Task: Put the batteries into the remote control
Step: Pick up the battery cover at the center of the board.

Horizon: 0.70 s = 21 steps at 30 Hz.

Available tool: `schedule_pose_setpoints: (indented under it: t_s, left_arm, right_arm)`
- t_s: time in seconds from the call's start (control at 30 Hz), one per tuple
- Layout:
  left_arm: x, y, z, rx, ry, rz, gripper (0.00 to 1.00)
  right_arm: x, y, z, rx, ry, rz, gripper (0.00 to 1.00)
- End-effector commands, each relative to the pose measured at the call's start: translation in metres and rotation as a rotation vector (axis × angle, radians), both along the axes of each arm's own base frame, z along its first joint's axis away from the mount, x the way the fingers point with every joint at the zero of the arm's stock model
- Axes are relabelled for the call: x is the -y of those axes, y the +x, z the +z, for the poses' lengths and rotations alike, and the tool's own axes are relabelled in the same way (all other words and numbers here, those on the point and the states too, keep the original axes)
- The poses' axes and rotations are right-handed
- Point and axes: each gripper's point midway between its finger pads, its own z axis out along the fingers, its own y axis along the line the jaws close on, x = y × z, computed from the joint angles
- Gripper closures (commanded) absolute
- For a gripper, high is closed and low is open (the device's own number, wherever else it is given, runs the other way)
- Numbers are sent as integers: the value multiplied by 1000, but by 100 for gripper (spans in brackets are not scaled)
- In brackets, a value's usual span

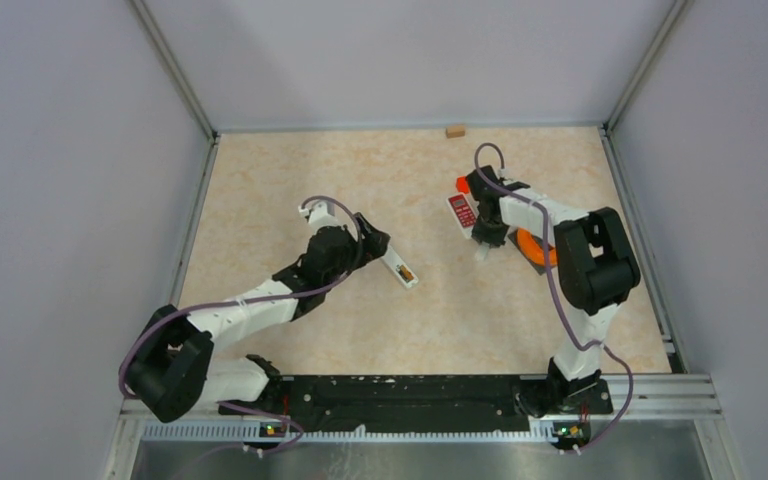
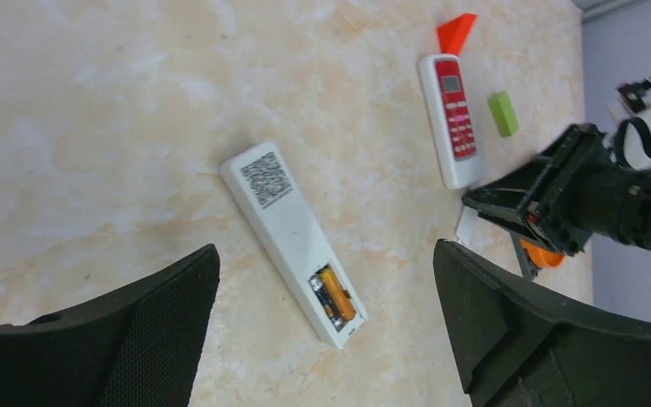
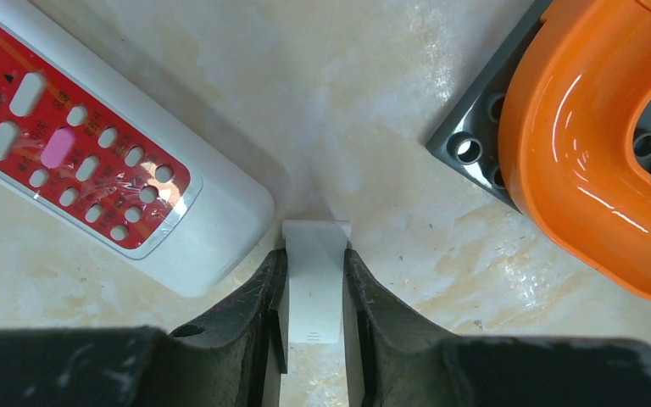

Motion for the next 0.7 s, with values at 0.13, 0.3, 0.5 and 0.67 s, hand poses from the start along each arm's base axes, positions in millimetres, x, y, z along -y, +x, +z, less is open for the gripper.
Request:
schedule_pose_setpoints:
  t_s: [0.13,0.3,0.5,0.67]
  left_arm:
    - [78,6,53,173,-57,-402,1]
    - [110,5,45,132,-115,-531,1]
    - [142,9,35,113,-160,-632,2]
    - [163,6,18,42,-228,-666,6]
  right_arm:
    - [-1,-20,-12,-82,48,-50,85]
    - [-4,-18,4,-52,102,-57,85]
    - [-6,-22,13,-56,193,-49,85]
    - [-11,-25,21,-52,277,-37,85]
